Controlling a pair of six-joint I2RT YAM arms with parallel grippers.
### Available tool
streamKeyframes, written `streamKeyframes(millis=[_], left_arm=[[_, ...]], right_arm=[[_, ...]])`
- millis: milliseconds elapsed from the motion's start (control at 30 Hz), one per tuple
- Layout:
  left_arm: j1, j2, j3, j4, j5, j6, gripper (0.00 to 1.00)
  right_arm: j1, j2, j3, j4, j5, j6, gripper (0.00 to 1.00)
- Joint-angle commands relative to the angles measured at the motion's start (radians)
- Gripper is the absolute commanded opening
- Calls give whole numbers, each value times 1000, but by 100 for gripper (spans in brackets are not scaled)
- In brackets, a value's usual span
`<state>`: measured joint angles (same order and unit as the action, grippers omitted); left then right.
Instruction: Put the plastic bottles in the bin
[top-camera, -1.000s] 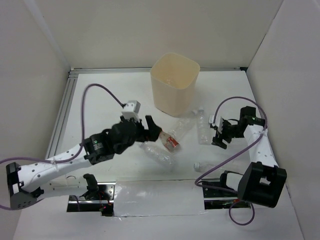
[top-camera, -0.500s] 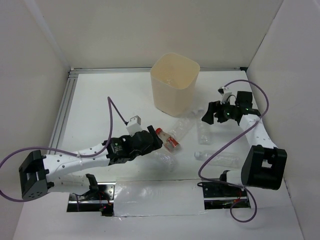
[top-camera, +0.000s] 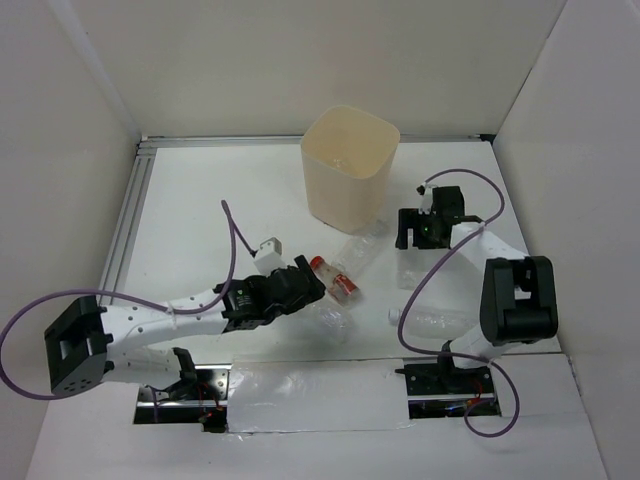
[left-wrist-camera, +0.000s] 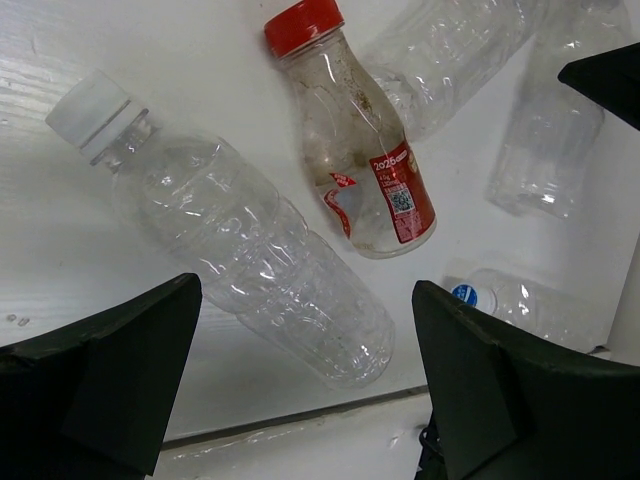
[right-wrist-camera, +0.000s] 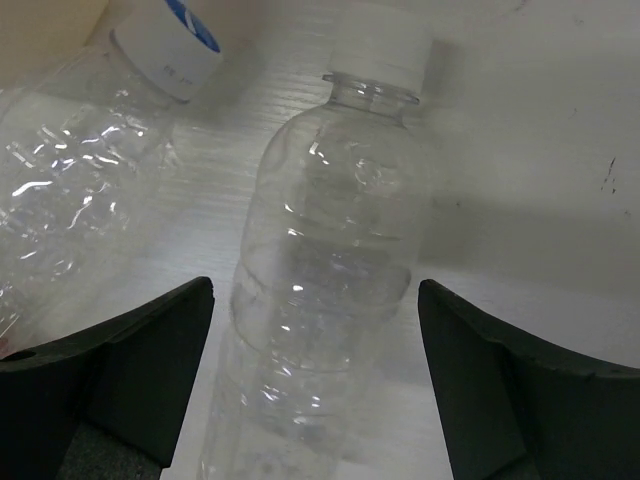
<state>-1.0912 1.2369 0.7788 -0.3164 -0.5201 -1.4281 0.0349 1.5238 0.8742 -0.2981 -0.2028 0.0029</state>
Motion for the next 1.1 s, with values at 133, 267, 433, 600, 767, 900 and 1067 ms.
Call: streamKeyframes(millis=[133,267,433,600,767,900,1067], left_arm=[[-7,105,-4,120,-26,-6,99],[-7,153,16,148,-15,-6,99],[-7,185,16,192,-6,3,99],[-7,194,16,183,5,12,99],[-7,271,98,62,38,23,99],[-7,308,131,17,63,46,99],[-7,331,131,5,74,46,99]], right_arm=[[0,98,0,51,22,5,75],[0,79,0,-1,-33,-32,55],[-85,-106,93,-111,-136,-141,24],[-162,-359,193,-75,-436,-247,21],[-136,-393,310,168,-633,-186,20],[-46,-253,445,290,-691,-132,22],[83,-88,584,384,-673,-132,25]])
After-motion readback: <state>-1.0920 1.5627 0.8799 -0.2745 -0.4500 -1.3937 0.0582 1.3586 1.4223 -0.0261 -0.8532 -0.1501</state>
